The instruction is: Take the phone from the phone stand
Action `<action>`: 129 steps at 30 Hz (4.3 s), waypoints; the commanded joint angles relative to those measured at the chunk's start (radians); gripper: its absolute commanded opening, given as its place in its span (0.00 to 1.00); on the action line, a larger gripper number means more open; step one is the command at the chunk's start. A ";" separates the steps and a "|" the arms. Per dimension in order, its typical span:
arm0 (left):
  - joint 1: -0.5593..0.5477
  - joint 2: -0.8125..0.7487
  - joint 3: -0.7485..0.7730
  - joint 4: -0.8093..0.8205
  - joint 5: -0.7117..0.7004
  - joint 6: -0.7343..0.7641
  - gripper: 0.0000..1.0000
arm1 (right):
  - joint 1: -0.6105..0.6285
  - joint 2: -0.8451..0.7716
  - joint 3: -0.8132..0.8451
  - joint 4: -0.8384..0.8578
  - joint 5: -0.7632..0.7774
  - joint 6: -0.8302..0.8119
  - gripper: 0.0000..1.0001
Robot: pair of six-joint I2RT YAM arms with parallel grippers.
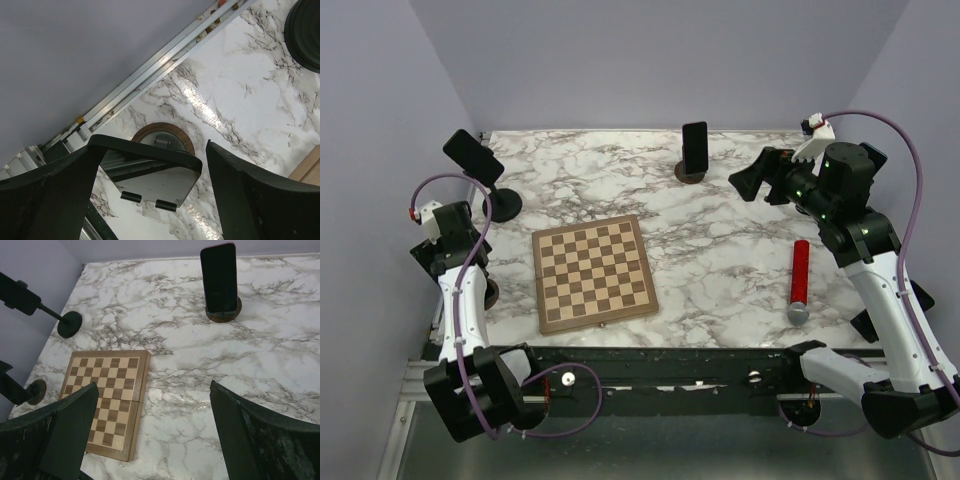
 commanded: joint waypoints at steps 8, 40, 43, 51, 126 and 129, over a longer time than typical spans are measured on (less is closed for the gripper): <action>0.003 -0.048 -0.026 0.029 0.020 0.017 0.73 | 0.003 -0.008 0.028 0.003 0.008 -0.009 1.00; -0.256 -0.270 0.220 -0.131 0.017 -0.066 0.00 | 0.003 -0.004 0.050 0.008 0.055 -0.005 1.00; -0.359 -0.202 0.350 -0.241 0.114 -0.159 0.00 | 0.003 -0.019 0.055 0.013 0.081 -0.008 1.00; -0.855 0.065 0.534 -0.252 0.108 -0.342 0.00 | 0.003 -0.088 0.073 -0.014 0.240 0.005 1.00; -1.191 0.404 0.538 -0.001 0.386 -0.472 0.98 | 0.003 -0.183 0.005 -0.105 0.454 0.014 1.00; -1.121 0.271 0.531 -0.015 0.412 -0.338 0.99 | 0.003 -0.109 -0.008 -0.104 0.426 0.008 1.00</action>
